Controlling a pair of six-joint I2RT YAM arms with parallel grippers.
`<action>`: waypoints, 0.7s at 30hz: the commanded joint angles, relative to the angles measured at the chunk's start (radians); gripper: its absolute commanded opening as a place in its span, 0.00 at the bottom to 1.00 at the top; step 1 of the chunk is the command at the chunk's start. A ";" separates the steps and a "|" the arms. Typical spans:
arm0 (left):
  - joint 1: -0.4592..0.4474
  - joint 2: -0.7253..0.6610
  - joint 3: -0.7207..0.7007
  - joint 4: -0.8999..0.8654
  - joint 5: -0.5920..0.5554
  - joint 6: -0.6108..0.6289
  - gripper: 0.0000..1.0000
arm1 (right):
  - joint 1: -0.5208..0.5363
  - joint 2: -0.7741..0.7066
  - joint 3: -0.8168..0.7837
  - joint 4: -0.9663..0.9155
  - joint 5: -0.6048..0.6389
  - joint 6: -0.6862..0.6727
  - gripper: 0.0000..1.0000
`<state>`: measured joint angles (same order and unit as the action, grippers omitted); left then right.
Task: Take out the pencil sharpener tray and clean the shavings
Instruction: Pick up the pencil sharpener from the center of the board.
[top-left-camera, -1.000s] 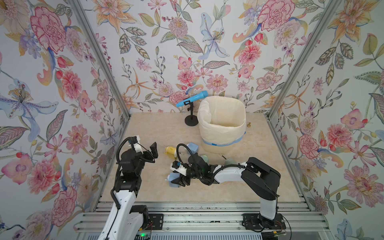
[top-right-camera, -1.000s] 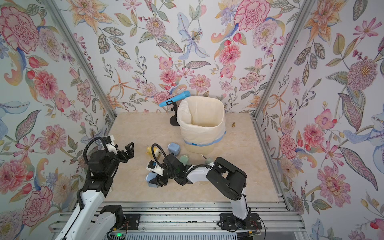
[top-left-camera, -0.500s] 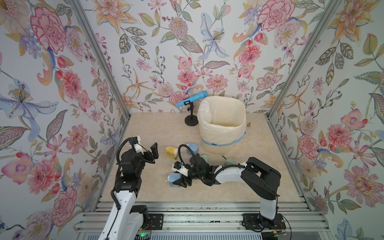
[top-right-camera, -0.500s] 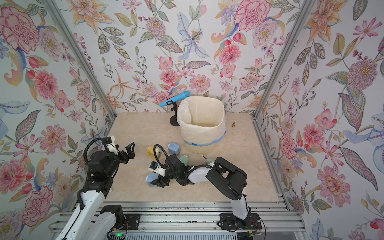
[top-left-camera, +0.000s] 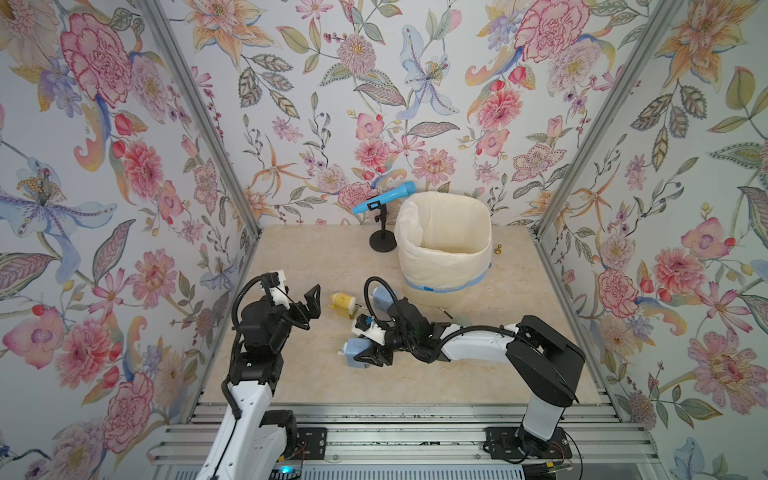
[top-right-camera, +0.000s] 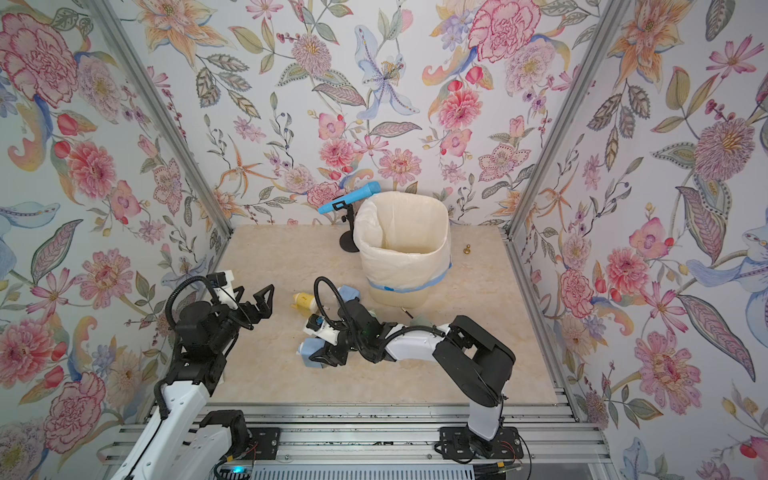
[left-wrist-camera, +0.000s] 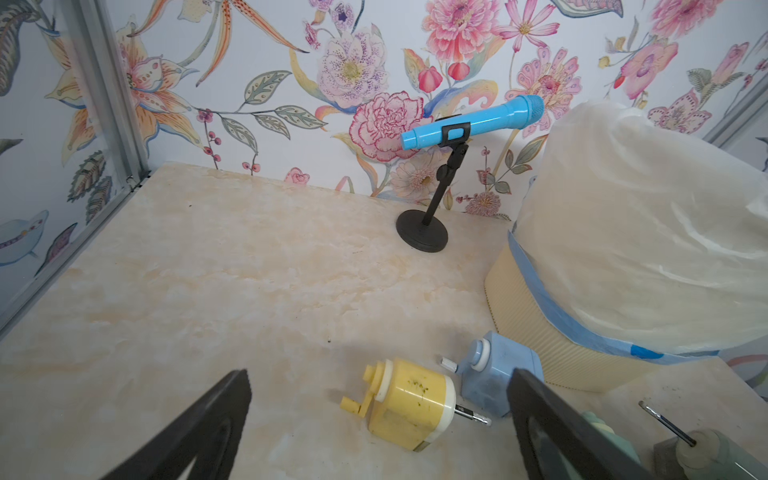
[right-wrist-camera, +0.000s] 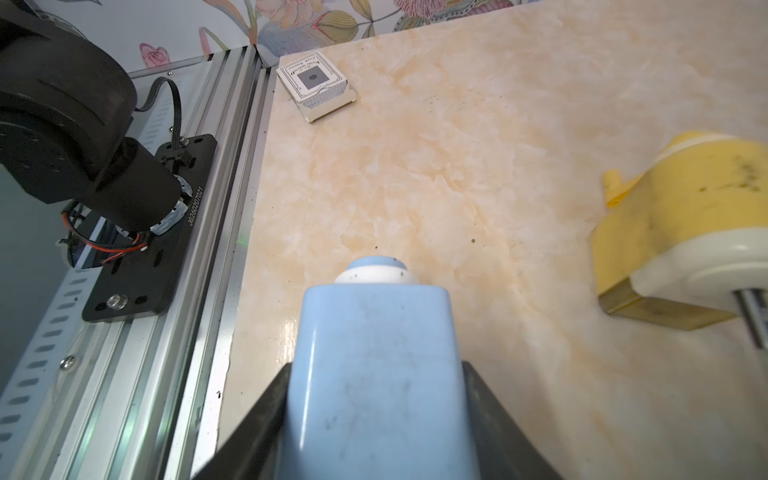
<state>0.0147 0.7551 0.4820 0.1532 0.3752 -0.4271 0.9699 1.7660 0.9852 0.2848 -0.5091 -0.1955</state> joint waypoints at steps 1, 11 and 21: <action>0.001 -0.030 -0.013 0.080 0.179 -0.006 1.00 | -0.045 -0.107 0.057 -0.090 -0.017 -0.055 0.45; -0.149 -0.202 -0.050 0.089 0.275 0.162 1.00 | -0.213 -0.294 0.176 -0.326 -0.095 -0.068 0.44; -0.189 -0.194 -0.046 0.136 0.625 0.182 0.98 | -0.251 -0.394 0.295 -0.558 -0.233 -0.088 0.44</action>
<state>-0.1528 0.5667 0.4332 0.2546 0.8463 -0.2916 0.7238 1.4082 1.2427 -0.1776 -0.6525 -0.2584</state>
